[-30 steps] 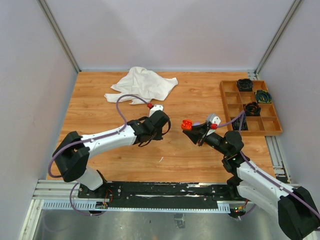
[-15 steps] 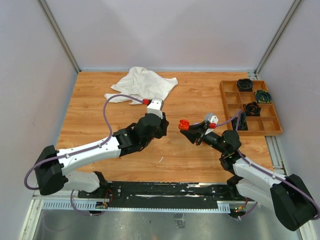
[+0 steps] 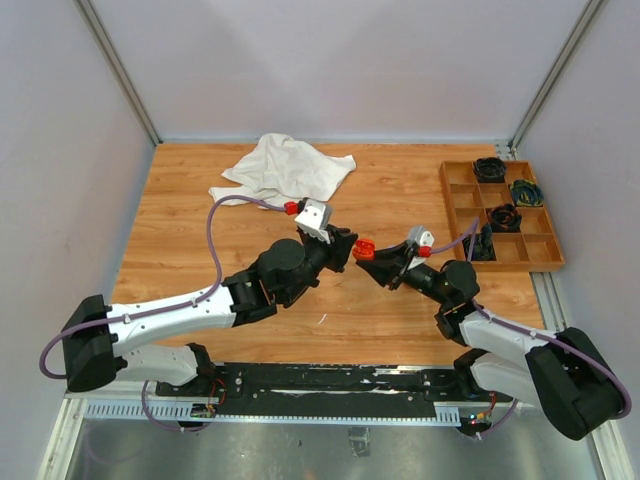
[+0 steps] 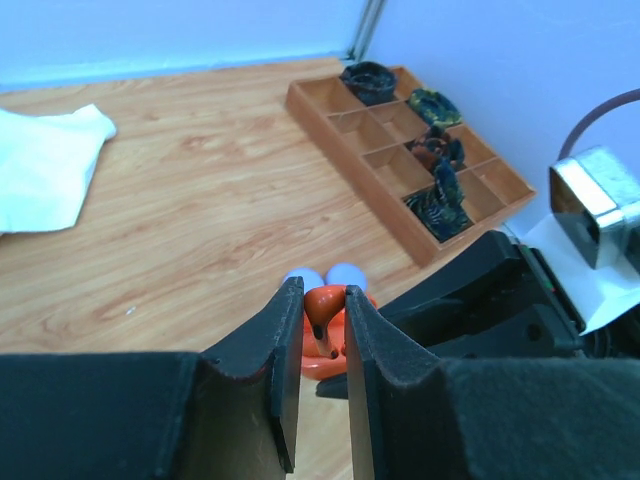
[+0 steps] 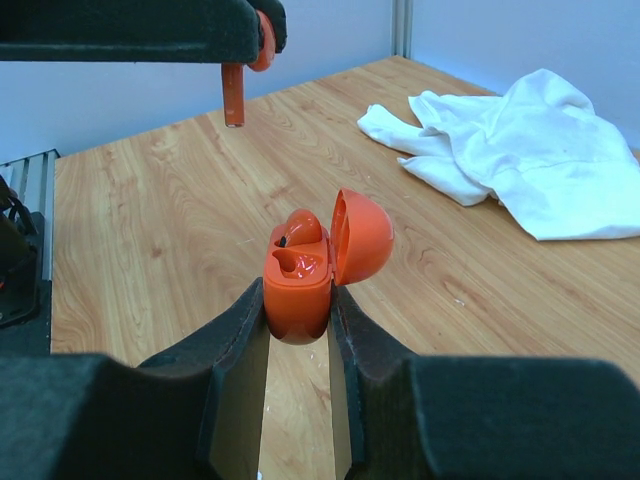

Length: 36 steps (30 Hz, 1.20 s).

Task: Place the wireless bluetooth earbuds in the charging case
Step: Place the earbud in the charging case.

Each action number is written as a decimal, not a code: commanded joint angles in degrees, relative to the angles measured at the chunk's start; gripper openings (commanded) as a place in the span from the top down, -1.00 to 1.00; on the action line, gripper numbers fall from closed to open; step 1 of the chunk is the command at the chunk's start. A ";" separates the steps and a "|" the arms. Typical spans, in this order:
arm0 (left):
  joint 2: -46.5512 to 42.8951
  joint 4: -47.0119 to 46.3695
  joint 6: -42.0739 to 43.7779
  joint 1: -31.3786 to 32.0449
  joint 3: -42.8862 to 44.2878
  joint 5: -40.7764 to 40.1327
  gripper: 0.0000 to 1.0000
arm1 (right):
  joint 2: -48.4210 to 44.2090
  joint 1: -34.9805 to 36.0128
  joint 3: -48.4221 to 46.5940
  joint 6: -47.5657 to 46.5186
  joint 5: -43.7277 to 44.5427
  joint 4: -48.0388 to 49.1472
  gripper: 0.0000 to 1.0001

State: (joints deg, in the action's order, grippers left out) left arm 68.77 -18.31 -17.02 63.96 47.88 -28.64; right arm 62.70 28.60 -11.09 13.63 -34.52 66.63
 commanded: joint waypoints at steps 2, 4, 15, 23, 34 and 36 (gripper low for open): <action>1.55 -9.08 5.14 1.31 -0.85 1.94 0.51 | -0.42 -0.05 0.20 1.18 -2.09 5.04 0.98; 2.41 -9.96 6.05 1.50 -0.94 2.83 0.51 | -0.95 -0.04 0.08 1.30 -2.26 4.79 0.98; 4.41 -12.09 11.02 2.94 -1.50 6.92 0.52 | -3.57 -0.05 -0.29 1.52 -2.61 3.09 0.98; 4.11 -12.02 12.55 2.98 -2.93 7.28 0.54 | -5.09 -0.06 -0.51 1.31 -3.18 1.97 0.98; 3.56 -11.50 13.76 2.92 -3.49 9.82 0.49 | -6.43 -0.04 -0.77 1.01 -3.54 0.45 0.98; 3.41 -11.21 13.34 2.93 -3.43 9.83 0.41 | -6.70 -0.06 -0.80 0.99 -3.64 0.28 0.98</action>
State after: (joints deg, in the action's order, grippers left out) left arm 73.01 -28.18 -4.25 66.57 44.97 -19.51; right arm 57.28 28.60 -11.11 14.94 -37.08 65.91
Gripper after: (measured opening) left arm 0.269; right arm 0.262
